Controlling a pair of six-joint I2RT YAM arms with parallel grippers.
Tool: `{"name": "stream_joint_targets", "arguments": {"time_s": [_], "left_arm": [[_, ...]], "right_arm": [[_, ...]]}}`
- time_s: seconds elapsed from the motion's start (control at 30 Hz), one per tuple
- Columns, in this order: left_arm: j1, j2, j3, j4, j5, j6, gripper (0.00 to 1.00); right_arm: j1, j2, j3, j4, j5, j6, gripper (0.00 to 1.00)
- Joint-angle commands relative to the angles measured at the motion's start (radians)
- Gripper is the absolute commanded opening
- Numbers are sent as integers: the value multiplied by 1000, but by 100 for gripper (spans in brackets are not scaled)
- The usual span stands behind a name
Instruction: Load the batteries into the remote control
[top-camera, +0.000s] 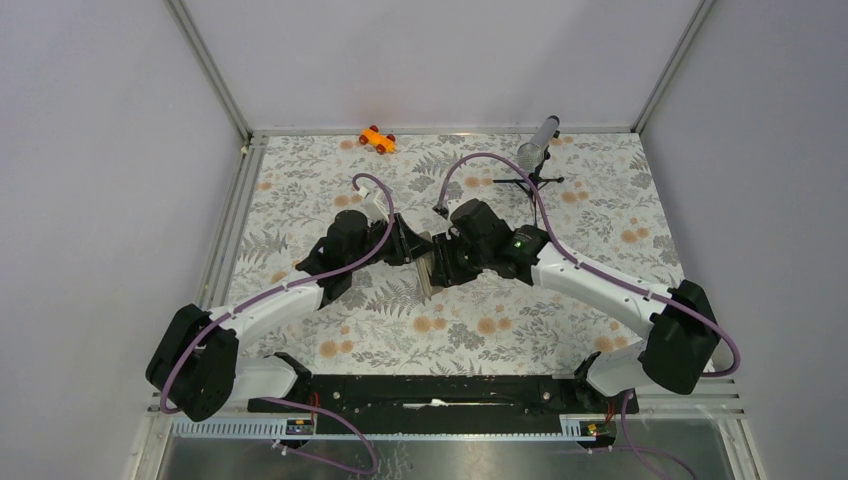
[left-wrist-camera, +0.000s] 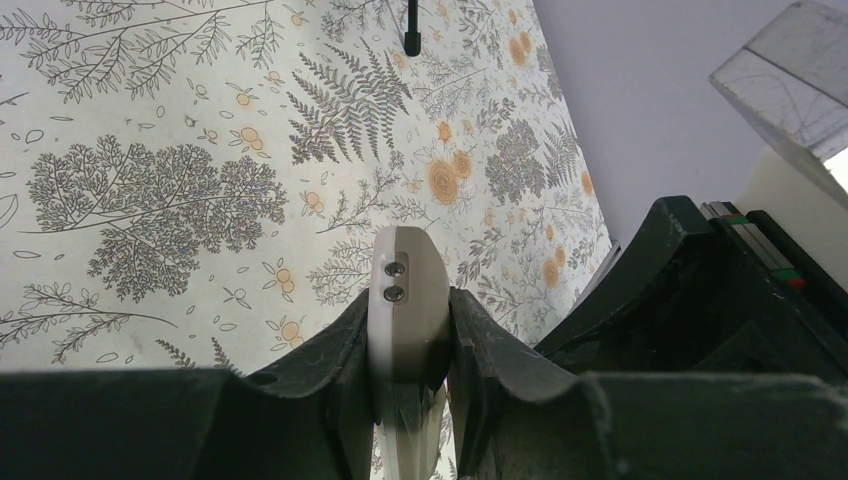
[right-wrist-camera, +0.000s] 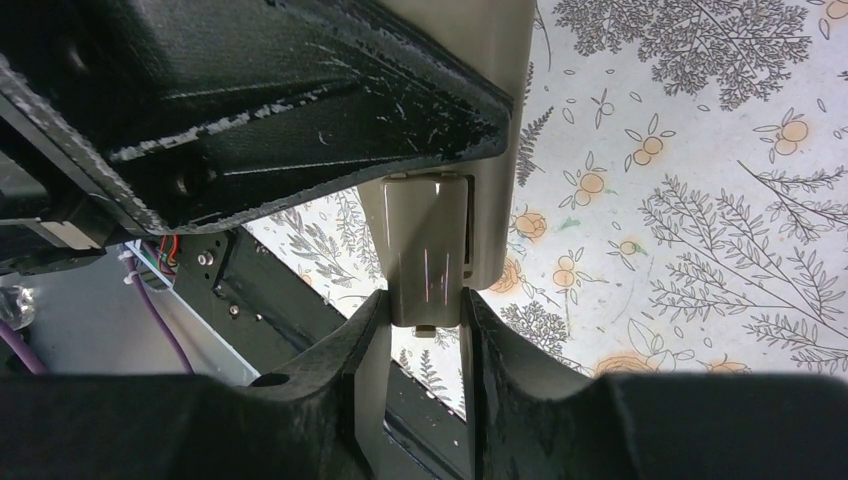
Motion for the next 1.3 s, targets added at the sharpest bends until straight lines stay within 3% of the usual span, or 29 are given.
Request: {"name": "stream_joint_targets", "arguments": {"time_s": [0.0, 0.77, 1.03, 1.27], "left_arm": [[-4, -43, 14, 62, 24, 8, 0], [-4, -65, 11, 36, 18, 13, 0], [-4, -39, 25, 67, 98, -11, 0], [-4, -30, 13, 87, 157, -63, 0]], "right_arm": [[6, 14, 42, -6, -40, 2, 24], [6, 18, 30, -7, 1, 42, 24], [6, 28, 43, 7, -52, 17, 25], [5, 74, 133, -101, -6, 47, 28]]}}
